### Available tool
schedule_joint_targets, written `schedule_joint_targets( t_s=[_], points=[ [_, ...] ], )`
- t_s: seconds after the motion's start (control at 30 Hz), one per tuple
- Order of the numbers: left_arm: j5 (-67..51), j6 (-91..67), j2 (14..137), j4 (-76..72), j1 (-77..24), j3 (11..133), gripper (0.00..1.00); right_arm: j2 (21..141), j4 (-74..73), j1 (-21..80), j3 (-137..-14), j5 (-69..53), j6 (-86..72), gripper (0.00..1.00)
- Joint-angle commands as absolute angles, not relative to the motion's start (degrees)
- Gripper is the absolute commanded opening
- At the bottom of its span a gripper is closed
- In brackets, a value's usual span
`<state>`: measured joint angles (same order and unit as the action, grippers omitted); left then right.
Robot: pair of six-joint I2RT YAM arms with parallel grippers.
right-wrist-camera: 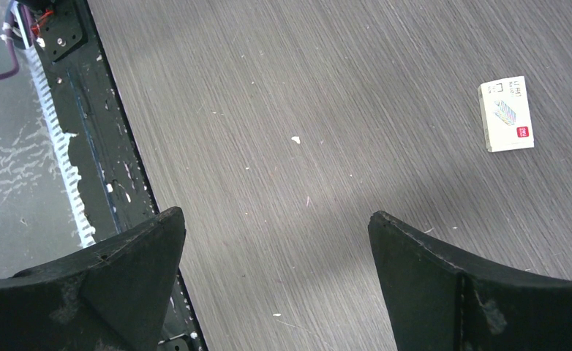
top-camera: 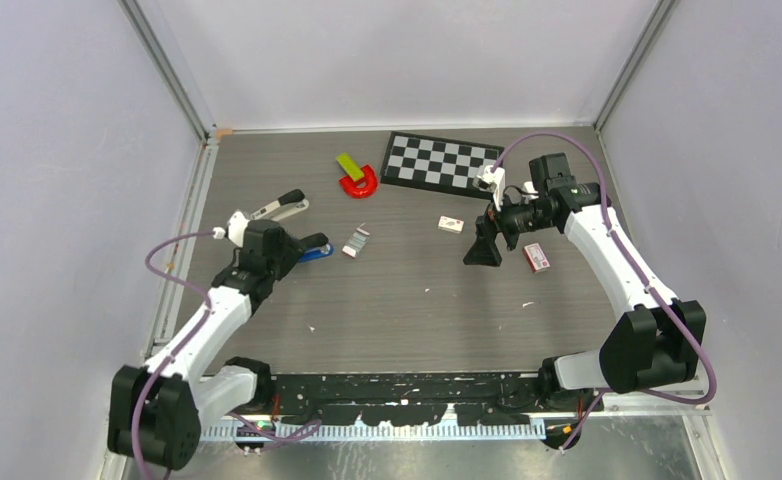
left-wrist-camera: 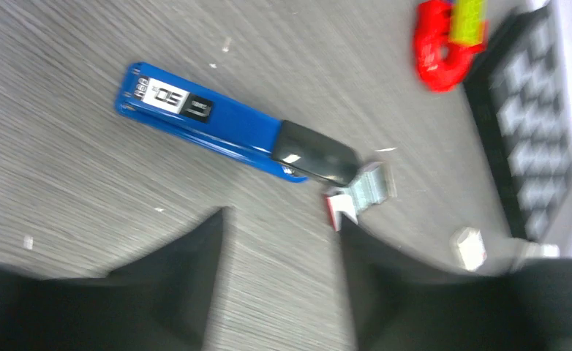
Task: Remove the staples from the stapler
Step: Adjust the stapler at the center of the board.
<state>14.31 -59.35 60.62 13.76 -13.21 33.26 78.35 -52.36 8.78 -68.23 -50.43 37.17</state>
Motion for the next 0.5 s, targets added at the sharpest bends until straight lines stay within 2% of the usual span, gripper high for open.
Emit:
schedule_joint_targets(
  t_s=[0.0,0.03,0.07,0.13,0.3,0.47],
  points=[
    [13.23,-68.89,55.45,17.46,-13.18,34.22,0.73,76.05,-52.41,8.61,-68.34,-52.44,37.97,1.00],
    [14.16,-70.87,55.35,19.69,-13.18,35.45,0.85,76.00,-52.41,8.56,-68.30,-52.53,37.97,1.00],
    [14.83,-72.24,55.83,21.02,-13.18,36.68,0.92,75.90,-52.42,8.61,-68.29,-52.56,37.97,1.00],
    [14.77,-74.54,58.27,23.67,-13.18,39.95,0.95,75.64,-52.49,8.55,-68.29,-52.60,37.97,1.00],
    [10.22,-81.84,70.19,32.07,-13.18,49.77,0.90,75.08,-52.44,8.61,-68.20,-52.98,38.01,1.00],
    [9.08,-88.19,77.25,31.94,-13.18,52.05,0.85,74.80,-52.40,8.59,-68.12,-53.41,38.06,1.00]
  ],
)
